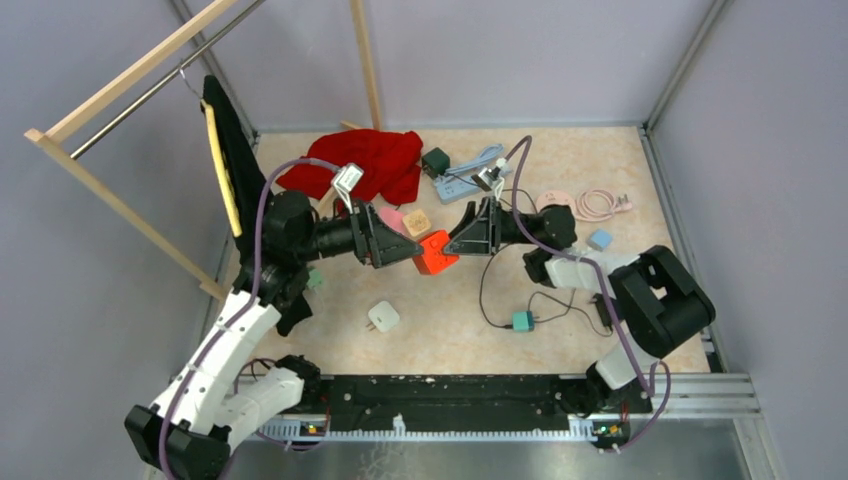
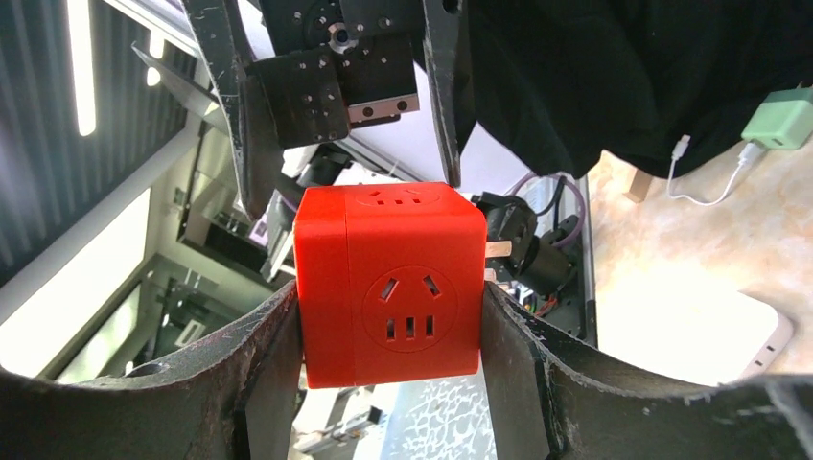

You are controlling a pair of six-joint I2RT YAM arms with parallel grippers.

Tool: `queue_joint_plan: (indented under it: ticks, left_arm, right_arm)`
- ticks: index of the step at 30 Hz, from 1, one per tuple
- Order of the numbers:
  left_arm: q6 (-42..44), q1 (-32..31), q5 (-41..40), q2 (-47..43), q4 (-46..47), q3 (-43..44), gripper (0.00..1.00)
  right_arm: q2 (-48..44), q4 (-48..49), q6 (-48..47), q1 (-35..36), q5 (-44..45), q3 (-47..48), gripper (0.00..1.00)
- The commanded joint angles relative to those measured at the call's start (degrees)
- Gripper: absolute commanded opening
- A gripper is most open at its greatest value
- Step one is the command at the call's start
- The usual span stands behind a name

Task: Insert the plug
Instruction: Pick up the plug from the center of the board.

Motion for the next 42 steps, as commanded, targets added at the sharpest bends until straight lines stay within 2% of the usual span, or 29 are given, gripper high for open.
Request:
queue_joint_plan:
  ticks: [1, 17, 18, 21, 23, 26, 29, 30, 33, 36, 40, 42]
  left_arm:
    - [-2.64, 0.00, 1.93, 1.45, -0.04, -0.54, 0.90]
    - [-3.85, -0.02, 2.78, 3.81, 4.93, -3.57, 0.75]
    - [-4.07, -0.02, 2.77, 4.06, 5.29, -3.68, 0.72]
    - [-5.14, -0.02, 3.00, 4.56, 7.18, -4.16, 0.49]
    - [-6.09, -0.02, 3.14, 4.65, 8.28, -4.63, 0.34]
    - [-6.79, -0.02, 3.38, 4.68, 9.54, -5.48, 0.20]
    - [-7.15, -0.02, 2.63, 4.38, 9.91, -6.16, 0.12]
    - [-7.20, -0.02, 2.35, 4.25, 9.92, -6.43, 0.09]
    - [-6.92, 0.02, 0.95, 3.49, 9.91, -7.29, 0.00]
    - [-6.87, 0.02, -0.82, 2.81, 9.92, -7.70, 0.00]
    - [-6.62, 0.05, -3.87, 1.85, 9.87, -7.70, 0.00]
    - [-5.60, 0.05, -6.13, 1.73, 8.47, -7.28, 0.00]
  right_arm:
    - [-3.91, -5.41, -8.46, 1.01, 0.47, 3.25, 0.34]
    - [-0.36, -0.02, -4.05, 1.23, 0.13, 3.80, 0.32]
    - [-0.34, -0.32, -4.29, 1.17, 0.11, 3.66, 0.31]
    - [-0.41, -1.04, -4.71, 1.20, -0.21, 3.24, 0.32]
    - [-0.99, -3.42, -5.74, 1.22, -0.14, 3.03, 0.39]
    - [-3.31, -13.14, -12.03, 1.23, 1.22, 2.95, 0.60]
    - [-8.08, -31.56, -23.53, 1.22, 4.14, 4.24, 0.78]
    - [-9.99, -37.71, -27.39, 1.20, 6.03, 4.73, 0.87]
    - [-15.73, -55.92, -38.91, 1.15, 13.78, 6.72, 0.98]
    - [-21.17, -69.89, -46.06, 1.53, 23.02, 8.75, 0.99]
    - [-26.52, -80.21, -51.39, 4.18, 32.40, 11.59, 0.99]
    - [-27.63, -87.57, -53.90, 7.48, 39.85, 14.43, 0.95]
